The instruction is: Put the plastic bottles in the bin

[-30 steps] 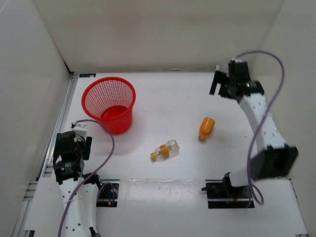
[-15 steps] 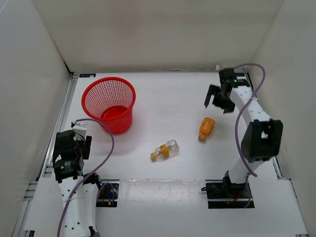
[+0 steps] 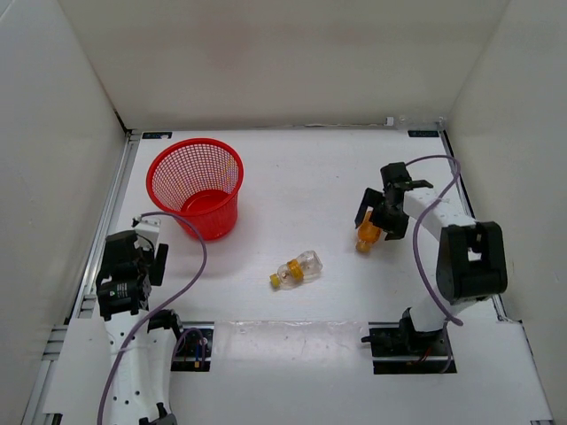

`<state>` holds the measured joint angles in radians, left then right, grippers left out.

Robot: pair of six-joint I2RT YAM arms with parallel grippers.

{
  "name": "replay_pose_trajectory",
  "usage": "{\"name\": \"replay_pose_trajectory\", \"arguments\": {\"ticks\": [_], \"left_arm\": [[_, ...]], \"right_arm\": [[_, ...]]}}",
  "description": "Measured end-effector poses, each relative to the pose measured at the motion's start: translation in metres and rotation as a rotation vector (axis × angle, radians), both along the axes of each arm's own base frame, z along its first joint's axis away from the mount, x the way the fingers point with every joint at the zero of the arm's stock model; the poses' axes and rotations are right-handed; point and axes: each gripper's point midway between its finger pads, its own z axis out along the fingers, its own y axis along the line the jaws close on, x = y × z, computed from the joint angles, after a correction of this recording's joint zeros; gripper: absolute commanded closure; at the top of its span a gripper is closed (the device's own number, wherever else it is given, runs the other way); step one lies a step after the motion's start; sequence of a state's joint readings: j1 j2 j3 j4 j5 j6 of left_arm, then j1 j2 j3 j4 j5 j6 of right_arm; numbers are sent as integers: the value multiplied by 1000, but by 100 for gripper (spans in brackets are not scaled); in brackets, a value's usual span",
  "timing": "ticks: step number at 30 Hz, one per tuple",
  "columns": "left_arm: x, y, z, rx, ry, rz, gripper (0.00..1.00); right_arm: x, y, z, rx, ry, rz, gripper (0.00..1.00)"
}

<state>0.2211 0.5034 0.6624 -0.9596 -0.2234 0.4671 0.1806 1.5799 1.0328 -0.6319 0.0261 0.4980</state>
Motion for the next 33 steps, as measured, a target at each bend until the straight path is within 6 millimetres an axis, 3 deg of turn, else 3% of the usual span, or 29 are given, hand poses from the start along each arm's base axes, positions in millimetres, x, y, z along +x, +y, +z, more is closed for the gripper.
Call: {"name": "replay_pose_trajectory", "arguments": {"ticks": [2,3,5,6,9,12,14,16,19,22,25,27,28,30,33], "left_arm": [[0,-1,1,2,-7,-4,0],[0,-1,2,2,-10,-4,0],[-1,-1,3,4,-20,-5,0],[-1,-1,3,4,-22,-5,0],[-2,-2,5,4,-33,-3,0],[-3,-2,4,3,-34,-2,0],[-2,-2,4,2,-35,-1,0],[-2,-2,4,1,-35,-2,0],[-3,-3,-1,-3,-23,-3,0],[-3,-3,-2,-3,-23,-4,0],[-3,-3,-2,-3,-22,-4,0],[-3,-2,-1,0,-22,-2,0],[-3,-2,-1,1,-22,-2,0],[-3,-2,-1,2,-22,-3,0],[-3,-2,-1,3,-22,-3,0]], "right_arm": [[3,0,-17,-12,36,7,6],[5,0,-24,-17,52,12,22],[7,0,-32,-30,67,25,40],[7,0,-33,-36,69,29,60],[10,2,-27,-54,43,46,87],[18,13,-4,-51,-31,77,90],[32,29,28,-31,-131,112,90],[52,62,80,20,-290,174,90],[80,137,183,173,-617,302,89],[78,222,284,371,-883,450,85],[71,307,361,543,-1047,581,76],[73,356,383,612,-1105,635,67],[75,375,383,633,-1116,652,66],[78,410,358,642,-1080,685,57],[83,441,293,606,-971,720,35]]}}
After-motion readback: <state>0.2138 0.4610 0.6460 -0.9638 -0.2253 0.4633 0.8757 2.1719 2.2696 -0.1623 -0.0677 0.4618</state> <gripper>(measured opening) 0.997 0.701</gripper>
